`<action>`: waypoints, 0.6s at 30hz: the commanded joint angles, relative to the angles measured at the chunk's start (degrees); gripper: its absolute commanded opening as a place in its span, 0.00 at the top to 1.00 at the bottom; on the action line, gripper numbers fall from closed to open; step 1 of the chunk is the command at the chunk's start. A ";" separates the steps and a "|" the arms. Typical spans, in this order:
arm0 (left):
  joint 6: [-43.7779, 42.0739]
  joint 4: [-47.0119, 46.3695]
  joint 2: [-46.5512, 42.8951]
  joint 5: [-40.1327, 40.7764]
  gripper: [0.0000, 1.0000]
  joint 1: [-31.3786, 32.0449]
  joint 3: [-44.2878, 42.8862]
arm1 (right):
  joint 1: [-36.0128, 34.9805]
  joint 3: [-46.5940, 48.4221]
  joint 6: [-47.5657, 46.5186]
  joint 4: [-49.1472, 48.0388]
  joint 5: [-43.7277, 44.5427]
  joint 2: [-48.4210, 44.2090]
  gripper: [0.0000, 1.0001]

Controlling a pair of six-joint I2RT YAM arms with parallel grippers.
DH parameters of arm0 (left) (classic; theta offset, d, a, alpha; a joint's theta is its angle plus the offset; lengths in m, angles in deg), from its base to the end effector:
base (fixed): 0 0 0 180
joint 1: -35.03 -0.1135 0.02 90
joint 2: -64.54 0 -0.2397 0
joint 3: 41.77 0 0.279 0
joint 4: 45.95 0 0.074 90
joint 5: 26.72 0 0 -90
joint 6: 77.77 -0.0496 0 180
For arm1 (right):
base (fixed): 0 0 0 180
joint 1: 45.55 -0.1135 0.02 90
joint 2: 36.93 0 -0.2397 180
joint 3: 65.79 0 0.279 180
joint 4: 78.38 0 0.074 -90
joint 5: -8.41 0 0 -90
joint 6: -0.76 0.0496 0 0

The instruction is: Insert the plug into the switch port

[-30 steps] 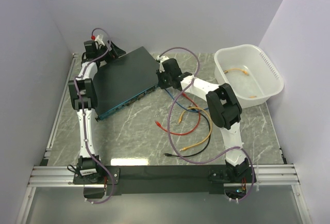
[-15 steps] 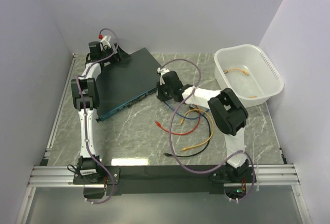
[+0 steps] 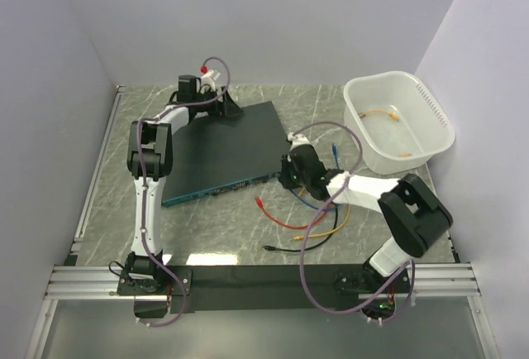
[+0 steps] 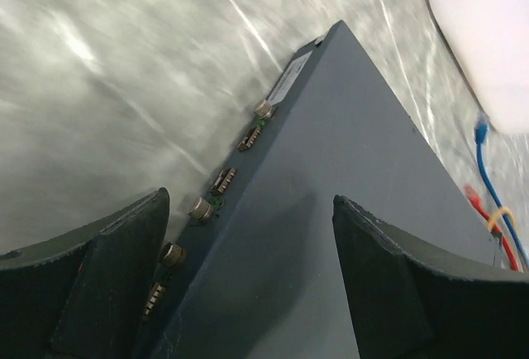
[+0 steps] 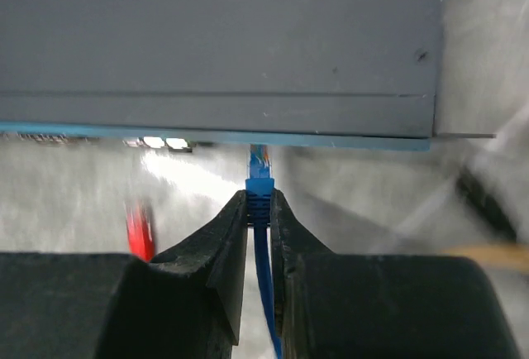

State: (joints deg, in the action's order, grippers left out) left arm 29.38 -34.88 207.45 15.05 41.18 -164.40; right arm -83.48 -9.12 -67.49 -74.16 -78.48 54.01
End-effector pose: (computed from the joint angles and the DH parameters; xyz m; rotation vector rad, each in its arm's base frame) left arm 0.5571 -0.0972 0.1057 0.3160 2.0855 -1.1289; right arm 0.2787 0.2137 0.1192 -0.2925 2.2708 0.4957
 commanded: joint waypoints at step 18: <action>10.01 -5.43 -10.20 1.29 0.17 1.32 18.28 | -10.76 -10.32 6.72 -16.32 20.26 -6.47 1.00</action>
State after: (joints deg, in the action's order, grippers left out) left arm 35.39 -49.13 200.45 19.25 41.99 -148.45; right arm -92.22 -19.00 -62.70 -82.38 -63.70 50.60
